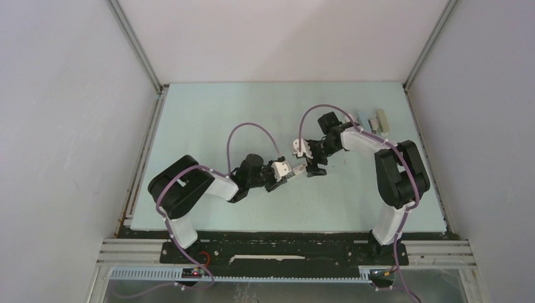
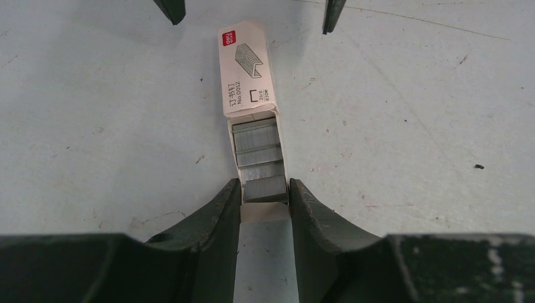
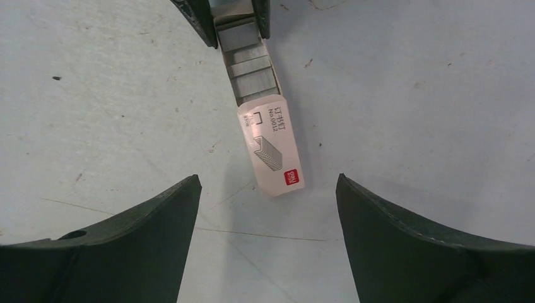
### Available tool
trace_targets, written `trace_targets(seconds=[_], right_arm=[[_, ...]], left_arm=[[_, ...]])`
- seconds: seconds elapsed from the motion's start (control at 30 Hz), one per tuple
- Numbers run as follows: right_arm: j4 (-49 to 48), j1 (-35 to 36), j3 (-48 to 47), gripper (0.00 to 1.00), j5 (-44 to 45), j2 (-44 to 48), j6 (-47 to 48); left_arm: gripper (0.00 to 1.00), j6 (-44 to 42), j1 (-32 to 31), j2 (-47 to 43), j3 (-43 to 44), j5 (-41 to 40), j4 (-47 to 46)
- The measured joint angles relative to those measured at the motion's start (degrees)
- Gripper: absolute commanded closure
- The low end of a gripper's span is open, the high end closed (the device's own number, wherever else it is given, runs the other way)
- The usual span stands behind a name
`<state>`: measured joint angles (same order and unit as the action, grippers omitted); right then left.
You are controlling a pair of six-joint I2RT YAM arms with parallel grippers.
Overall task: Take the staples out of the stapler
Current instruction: Close the staple box at the center of the board.
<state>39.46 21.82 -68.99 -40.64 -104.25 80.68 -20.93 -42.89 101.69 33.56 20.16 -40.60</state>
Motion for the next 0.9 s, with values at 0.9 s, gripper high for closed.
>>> trace_targets(seconds=[0.9], right_arm=[[-1.68,2.32,0.26,0.35,3.13,-2.91,12.63]], left_arm=[[0.63,1.66,0.0,1.44,-2.01,-0.04,-6.4]])
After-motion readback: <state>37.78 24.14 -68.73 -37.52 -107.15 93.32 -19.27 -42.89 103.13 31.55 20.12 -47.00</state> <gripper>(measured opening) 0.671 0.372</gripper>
